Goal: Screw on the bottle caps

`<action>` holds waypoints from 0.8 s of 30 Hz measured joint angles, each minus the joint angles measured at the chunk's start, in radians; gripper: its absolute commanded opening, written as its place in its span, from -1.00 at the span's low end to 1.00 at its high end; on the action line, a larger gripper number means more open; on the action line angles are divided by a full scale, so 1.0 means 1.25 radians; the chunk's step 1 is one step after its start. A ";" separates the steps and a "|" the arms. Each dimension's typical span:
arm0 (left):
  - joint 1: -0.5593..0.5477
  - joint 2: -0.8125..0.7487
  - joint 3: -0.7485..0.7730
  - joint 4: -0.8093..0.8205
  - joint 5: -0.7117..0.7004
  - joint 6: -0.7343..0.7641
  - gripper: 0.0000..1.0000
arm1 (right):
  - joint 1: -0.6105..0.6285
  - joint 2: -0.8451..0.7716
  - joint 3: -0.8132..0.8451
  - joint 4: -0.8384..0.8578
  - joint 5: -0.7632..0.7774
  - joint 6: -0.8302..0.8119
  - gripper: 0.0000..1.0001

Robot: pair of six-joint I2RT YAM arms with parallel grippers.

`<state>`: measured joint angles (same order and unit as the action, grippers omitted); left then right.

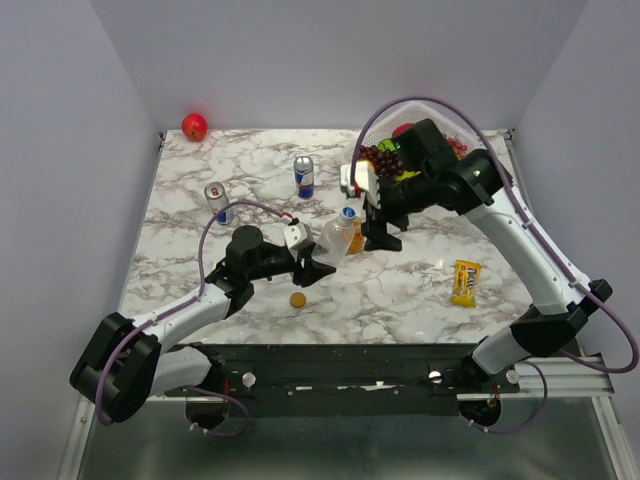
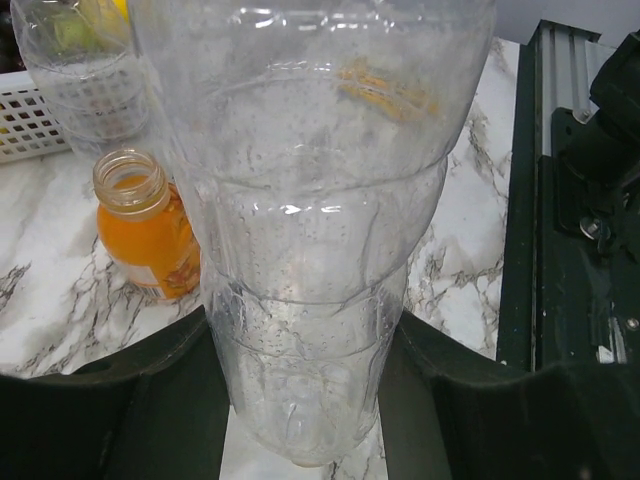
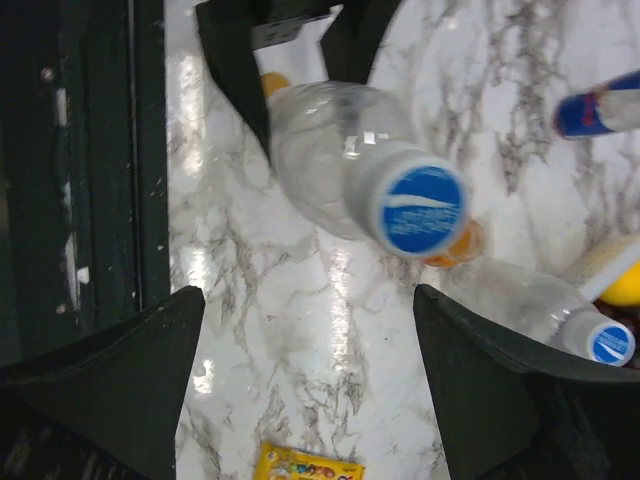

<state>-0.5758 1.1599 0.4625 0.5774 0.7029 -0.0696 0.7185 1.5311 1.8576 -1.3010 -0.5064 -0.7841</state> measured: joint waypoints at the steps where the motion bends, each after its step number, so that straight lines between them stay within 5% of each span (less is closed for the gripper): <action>1: 0.000 0.000 0.003 -0.012 0.001 0.013 -1.00 | -0.014 0.005 0.023 0.010 0.000 0.017 0.93; 8: 0.004 0.000 0.023 -0.093 0.015 0.087 -1.00 | -0.031 0.009 0.111 0.094 -0.051 0.030 0.99; 24: 0.004 -0.007 0.043 -0.119 0.027 0.087 -1.00 | 0.068 0.004 0.002 0.116 -0.045 -0.085 0.99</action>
<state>-0.5705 1.1507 0.5163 0.4290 0.7372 0.0395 0.8032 1.5356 1.8595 -1.1557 -0.5621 -0.8902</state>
